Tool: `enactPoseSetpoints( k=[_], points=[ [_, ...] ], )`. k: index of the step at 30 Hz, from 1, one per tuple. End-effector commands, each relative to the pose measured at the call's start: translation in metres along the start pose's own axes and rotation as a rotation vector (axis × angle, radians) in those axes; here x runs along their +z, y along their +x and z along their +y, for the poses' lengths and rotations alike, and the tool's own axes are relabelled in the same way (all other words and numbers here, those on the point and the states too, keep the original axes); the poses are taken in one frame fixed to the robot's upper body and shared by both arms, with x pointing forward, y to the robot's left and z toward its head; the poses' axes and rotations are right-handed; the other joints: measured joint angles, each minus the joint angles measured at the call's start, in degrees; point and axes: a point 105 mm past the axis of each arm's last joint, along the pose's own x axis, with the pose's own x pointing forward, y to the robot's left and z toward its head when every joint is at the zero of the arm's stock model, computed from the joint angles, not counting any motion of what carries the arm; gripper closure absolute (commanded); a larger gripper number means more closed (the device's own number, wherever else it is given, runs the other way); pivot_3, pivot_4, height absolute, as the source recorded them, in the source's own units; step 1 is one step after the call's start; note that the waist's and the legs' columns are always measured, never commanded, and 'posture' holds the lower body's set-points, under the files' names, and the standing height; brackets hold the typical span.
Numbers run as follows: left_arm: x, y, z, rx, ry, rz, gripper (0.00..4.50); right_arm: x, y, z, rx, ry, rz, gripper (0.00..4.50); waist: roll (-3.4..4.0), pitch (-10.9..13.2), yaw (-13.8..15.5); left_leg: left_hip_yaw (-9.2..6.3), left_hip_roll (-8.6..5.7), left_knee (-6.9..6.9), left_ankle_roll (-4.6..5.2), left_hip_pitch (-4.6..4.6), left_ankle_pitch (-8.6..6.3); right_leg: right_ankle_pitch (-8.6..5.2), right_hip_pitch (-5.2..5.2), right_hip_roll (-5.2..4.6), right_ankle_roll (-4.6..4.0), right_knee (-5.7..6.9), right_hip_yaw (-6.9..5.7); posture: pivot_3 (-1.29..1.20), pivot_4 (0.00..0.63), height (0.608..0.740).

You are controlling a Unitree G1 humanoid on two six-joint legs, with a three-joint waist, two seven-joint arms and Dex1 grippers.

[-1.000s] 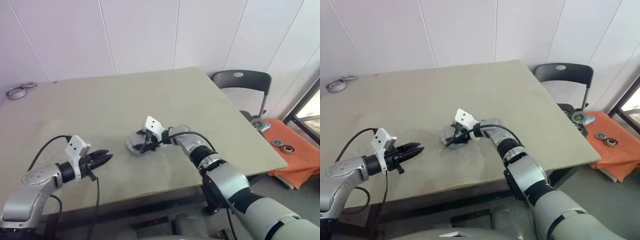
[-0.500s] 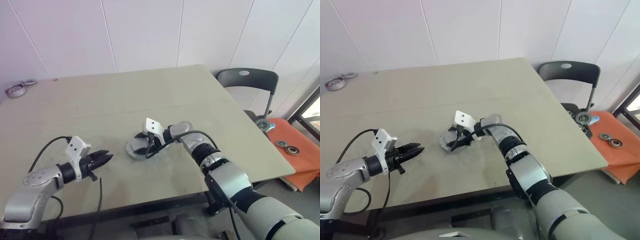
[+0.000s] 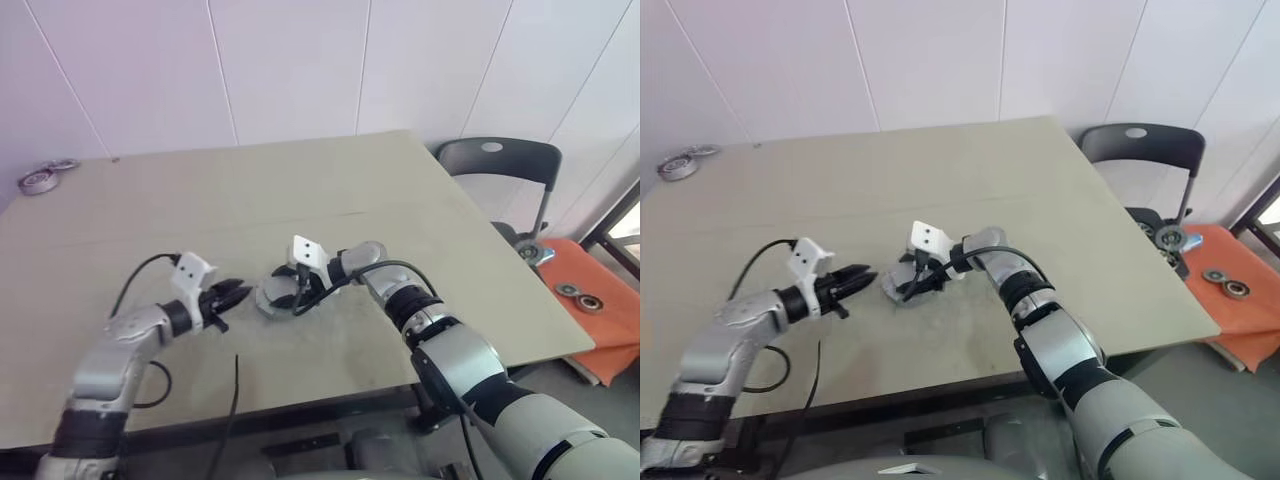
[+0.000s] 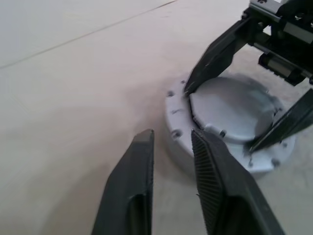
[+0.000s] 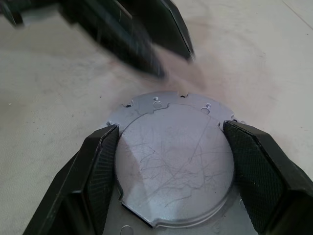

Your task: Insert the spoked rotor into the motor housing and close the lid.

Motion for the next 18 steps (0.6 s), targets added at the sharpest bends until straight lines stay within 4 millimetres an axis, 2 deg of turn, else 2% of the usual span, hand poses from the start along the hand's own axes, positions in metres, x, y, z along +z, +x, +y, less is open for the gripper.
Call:
enactPoseSetpoints(
  k=[1, 6, 11, 15, 17, 18],
  points=[
    [0.014, 0.015, -0.004, -0.037, 0.021, -0.041, 2.01, -0.045, -0.002, 0.016, 0.045, 0.092, 0.149, 1.44, 0.00, -0.04, 0.51, 0.00, 0.00, 0.01, 0.00, 0.02, 0.00, -0.01, 0.02, 0.00, 0.02, 0.01, 0.00, 0.00, 0.000, 0.740],
    [0.011, 0.032, -0.009, -0.078, -0.015, -0.018, 0.38, -0.048, -0.003, 0.016, 0.039, 0.102, 0.153, 1.44, 0.08, -0.16, 0.74, 0.00, 0.00, 0.01, 0.00, 0.04, 0.00, -0.04, 0.02, 0.01, 0.06, 0.04, 0.00, 0.00, 0.000, 0.740],
    [0.011, 0.040, -0.022, -0.147, -0.014, -0.012, 0.38, -0.050, -0.003, 0.016, 0.037, 0.107, 0.155, 1.44, 0.15, -0.26, 0.86, 0.00, 0.00, 0.01, 0.00, 0.05, 0.00, -0.01, 0.03, 0.02, 0.10, 0.06, 0.00, 0.00, 0.000, 0.740],
    [0.016, 0.041, -0.015, -0.109, -0.008, -0.039, 0.38, -0.051, -0.003, 0.016, 0.034, 0.109, 0.157, 1.44, 0.17, -0.29, 0.97, -0.01, 0.00, 0.03, 0.00, 0.06, 0.00, -0.01, 0.07, 0.01, 0.10, 0.05, 0.00, 0.00, 0.000, 0.740],
    [0.021, 0.038, -0.013, -0.107, -0.022, -0.069, 0.04, -0.051, -0.004, 0.016, 0.032, 0.108, 0.158, 1.44, 0.17, -0.29, 0.94, 0.00, -0.01, 0.03, 0.00, 0.06, 0.00, -0.01, 0.07, 0.02, 0.10, 0.06, 0.00, 0.00, 0.000, 0.740],
    [0.025, 0.037, -0.011, -0.103, -0.028, -0.085, 0.02, -0.051, -0.004, 0.016, 0.031, 0.107, 0.158, 1.44, 0.18, -0.29, 0.95, -0.01, 0.00, 0.03, 0.00, 0.06, 0.00, -0.01, 0.07, 0.02, 0.10, 0.06, 0.00, 0.00, 0.000, 0.740]
  ],
)
